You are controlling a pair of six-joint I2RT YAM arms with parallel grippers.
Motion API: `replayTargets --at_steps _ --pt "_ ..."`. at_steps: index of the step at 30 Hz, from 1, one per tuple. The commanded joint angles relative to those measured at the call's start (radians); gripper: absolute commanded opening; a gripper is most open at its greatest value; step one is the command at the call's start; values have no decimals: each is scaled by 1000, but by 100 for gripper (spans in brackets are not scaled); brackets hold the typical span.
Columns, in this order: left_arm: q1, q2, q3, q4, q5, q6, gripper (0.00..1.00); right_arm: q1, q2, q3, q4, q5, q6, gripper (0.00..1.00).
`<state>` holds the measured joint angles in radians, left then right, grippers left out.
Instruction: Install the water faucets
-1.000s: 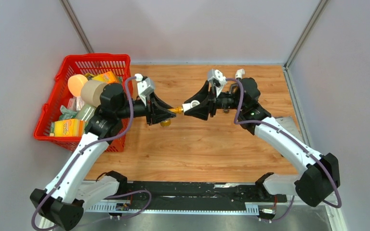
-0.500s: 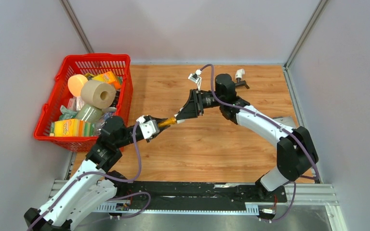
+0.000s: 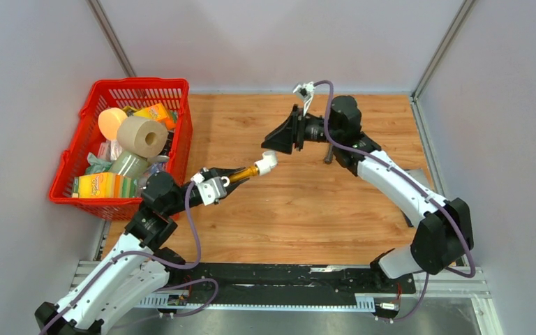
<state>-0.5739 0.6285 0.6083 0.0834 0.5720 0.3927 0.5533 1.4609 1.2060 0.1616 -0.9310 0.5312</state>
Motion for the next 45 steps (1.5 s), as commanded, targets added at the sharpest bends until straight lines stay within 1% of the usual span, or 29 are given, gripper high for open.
replayTargets --at_steps 1,4,8,10,11,12,13,14,16,19,21,25,31,34,40,43,45 --pt "-14 -16 -2 82 114 -78 0 -76 -59 33 -4 224 -190 57" --pt "-14 -6 -7 105 117 -106 0 -82 -100 15 -4 253 -255 61" --pt "-12 16 11 134 75 -219 0 -84 -194 -39 -1 256 -394 66" --pt "-12 40 31 142 54 -293 0 -84 -255 -86 12 218 -479 66" --pt "-11 51 47 141 43 -316 0 -82 -292 -114 38 201 -520 66" --pt "-11 72 60 141 32 -371 0 -82 -334 -152 65 181 -563 67" --pt "-11 82 77 144 26 -386 0 -81 -368 -187 91 169 -604 68" --pt "-11 105 90 145 20 -456 0 -81 -413 -228 128 166 -632 70" --pt "-9 134 120 145 6 -529 0 -81 -483 -311 186 123 -686 72" --pt "-4 164 165 147 6 -624 0 -67 -574 -393 217 46 -819 76" --pt "2 183 185 156 23 -687 0 -49 -606 -433 216 2 -910 79" --pt "6 220 232 161 97 -797 0 -20 -622 -467 220 -54 -1008 83" --pt "6 257 261 173 195 -857 0 2 -614 -467 223 -39 -1105 85" --pt "5 275 277 174 242 -871 0 8 -603 -465 239 -34 -1117 85" --pt "6 290 284 217 265 -896 0 37 -557 -450 200 -42 -1139 84" --pt "6 290 289 228 276 -899 0 51 -545 -454 202 -32 -1128 82" --pt "6 290 291 242 281 -896 0 54 -534 -448 205 -25 -1094 77"
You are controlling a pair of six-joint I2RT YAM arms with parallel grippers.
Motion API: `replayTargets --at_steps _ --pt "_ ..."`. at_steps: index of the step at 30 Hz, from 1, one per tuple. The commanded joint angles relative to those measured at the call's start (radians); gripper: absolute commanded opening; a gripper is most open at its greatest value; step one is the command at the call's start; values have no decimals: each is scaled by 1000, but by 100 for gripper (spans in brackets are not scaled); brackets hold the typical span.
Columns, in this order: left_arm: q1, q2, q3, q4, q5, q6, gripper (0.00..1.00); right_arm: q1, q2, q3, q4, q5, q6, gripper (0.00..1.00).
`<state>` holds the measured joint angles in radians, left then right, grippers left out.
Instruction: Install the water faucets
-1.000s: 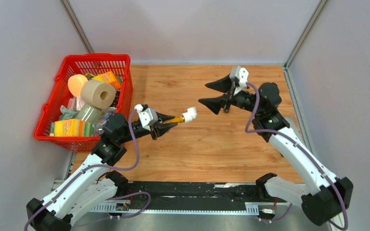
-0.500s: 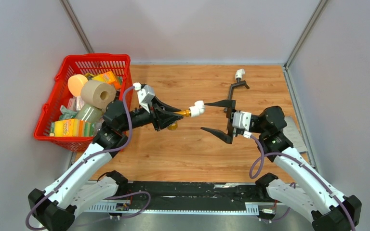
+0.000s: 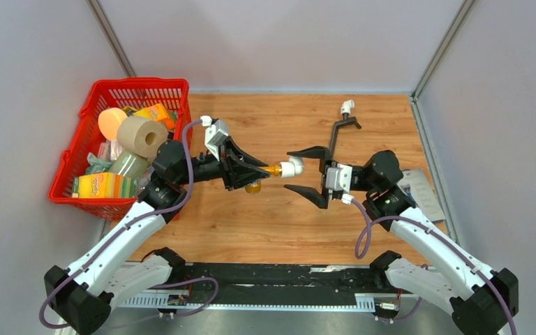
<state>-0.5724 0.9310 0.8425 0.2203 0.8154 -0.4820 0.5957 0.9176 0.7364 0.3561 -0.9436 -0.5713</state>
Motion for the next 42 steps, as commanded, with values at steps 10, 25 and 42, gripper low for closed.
replayTargets --at_steps 10,25,42 --pt "5 -32 78 91 35 107 0 12 102 124 -28 6 295 33" --pt "-21 -239 -94 -145 -235 942 0 -43 472 400 -167 -26 1235 0" --pt "-57 -288 -47 -242 -438 829 0 -47 337 359 -160 46 892 65"
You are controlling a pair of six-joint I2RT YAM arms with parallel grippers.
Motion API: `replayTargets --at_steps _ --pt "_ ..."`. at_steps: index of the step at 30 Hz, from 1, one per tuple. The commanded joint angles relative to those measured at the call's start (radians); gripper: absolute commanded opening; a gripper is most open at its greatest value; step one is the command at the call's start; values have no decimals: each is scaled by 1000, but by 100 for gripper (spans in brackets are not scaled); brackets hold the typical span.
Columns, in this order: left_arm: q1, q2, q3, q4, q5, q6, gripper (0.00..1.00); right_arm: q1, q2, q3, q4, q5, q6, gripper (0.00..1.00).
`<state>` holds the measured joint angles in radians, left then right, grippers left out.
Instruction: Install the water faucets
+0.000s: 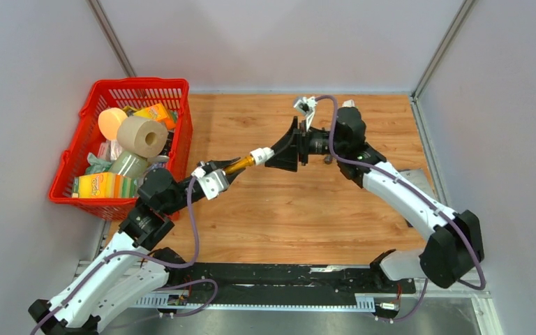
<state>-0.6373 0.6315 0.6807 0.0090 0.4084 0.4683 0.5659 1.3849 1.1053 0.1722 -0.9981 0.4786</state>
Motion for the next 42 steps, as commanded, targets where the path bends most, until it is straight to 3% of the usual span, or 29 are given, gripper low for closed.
replayTargets --at_steps 1,5,13,18,25,28,42 --pt "8 22 146 -58 -19 -157 0 -18 -161 -22 24 108 -207 69" --pt "8 45 175 -66 18 -270 0 -17 -277 -105 36 165 -403 80" --pt "34 135 264 -102 16 -578 0 -6 -509 -340 186 133 -776 88" --pt "120 175 275 -69 162 -767 0 26 -642 -472 303 125 -995 93" --pt "148 250 286 -15 357 -962 0 54 -630 -478 308 119 -1100 93" --pt "146 255 260 84 392 -1042 0 65 -612 -473 306 107 -1121 93" --pt "148 293 253 169 520 -1120 0 100 -469 -412 349 32 -1121 88"
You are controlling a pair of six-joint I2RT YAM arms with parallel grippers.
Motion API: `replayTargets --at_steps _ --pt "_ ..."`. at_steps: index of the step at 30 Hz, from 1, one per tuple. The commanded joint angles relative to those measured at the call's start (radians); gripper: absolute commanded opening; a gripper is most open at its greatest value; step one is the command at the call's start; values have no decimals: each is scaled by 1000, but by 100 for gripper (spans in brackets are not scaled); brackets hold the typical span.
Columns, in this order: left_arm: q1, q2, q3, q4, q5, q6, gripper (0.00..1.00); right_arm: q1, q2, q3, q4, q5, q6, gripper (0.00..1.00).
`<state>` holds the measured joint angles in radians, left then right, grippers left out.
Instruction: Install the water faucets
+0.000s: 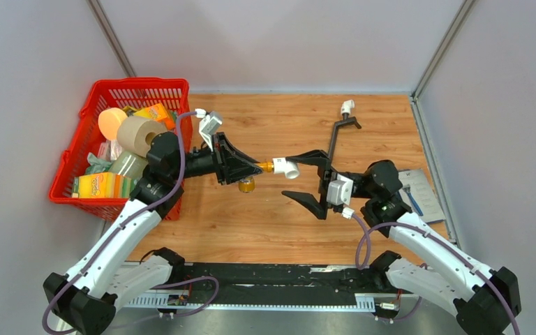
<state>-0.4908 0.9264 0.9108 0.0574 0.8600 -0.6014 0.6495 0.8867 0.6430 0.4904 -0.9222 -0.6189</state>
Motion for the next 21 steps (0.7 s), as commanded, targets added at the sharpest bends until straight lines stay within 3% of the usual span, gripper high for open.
replayTargets --at_steps 1,6,12,17,20,21 --pt "1 0 25 136 74 -61 0 16 37 53 31 -46 -25 87" --pt "1 8 30 124 103 -57 0 22 64 93 10 -108 -18 73" --pt "1 22 43 102 139 -41 0 38 104 138 -38 -124 -2 47" --pt "1 15 106 -102 123 179 0 38 142 199 -90 -139 123 21" --pt "1 15 149 -223 103 360 0 38 199 268 -134 -136 293 3" --pt "1 12 157 -247 96 402 0 36 225 305 -142 -132 377 2"
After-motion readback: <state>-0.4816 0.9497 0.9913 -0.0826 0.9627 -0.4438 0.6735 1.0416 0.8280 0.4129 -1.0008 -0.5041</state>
